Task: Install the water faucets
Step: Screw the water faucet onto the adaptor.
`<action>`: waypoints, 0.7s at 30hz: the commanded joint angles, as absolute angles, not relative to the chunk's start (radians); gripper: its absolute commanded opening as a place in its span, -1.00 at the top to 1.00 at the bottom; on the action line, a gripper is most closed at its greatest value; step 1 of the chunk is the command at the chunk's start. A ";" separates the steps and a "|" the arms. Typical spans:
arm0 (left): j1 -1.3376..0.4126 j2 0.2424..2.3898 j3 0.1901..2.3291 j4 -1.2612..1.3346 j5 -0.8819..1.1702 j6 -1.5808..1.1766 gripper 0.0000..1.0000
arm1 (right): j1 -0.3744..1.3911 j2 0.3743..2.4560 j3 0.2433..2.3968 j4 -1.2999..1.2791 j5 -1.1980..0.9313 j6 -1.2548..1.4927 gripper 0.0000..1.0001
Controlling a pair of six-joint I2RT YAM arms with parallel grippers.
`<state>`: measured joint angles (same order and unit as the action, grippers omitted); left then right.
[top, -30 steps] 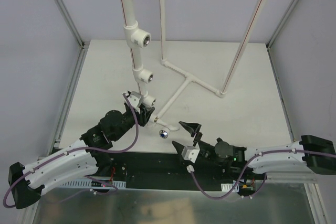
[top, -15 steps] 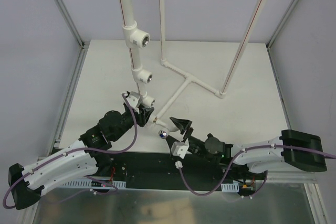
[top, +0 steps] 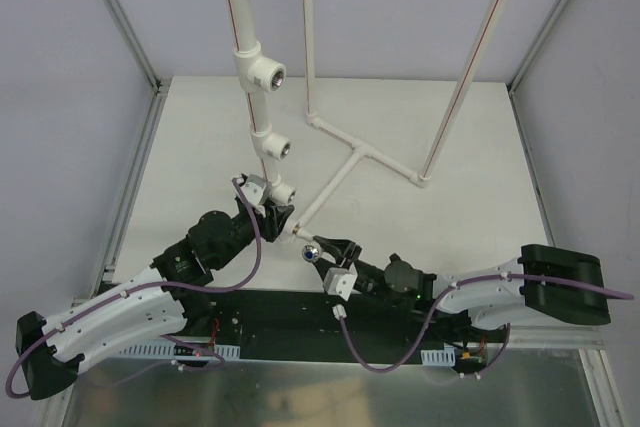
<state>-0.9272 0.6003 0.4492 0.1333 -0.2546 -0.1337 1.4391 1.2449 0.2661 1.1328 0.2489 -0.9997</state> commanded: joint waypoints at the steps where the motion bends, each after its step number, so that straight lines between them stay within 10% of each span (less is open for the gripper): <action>1: -0.917 0.606 0.451 0.141 -0.207 -0.295 1.00 | 1.434 1.239 0.310 1.223 0.221 -0.841 0.54; 5: -0.917 0.612 0.449 0.143 -0.203 -0.299 1.00 | 1.433 1.226 0.301 1.239 0.291 -0.623 1.00; 21: -0.917 0.611 0.451 0.150 -0.206 -0.310 1.00 | 1.362 1.220 0.206 1.308 0.523 0.294 1.00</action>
<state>-0.9215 0.6067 0.4458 0.1417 -0.2424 -0.1375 1.3899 1.2404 0.2348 1.2480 0.4603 -0.0731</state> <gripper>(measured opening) 0.328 0.439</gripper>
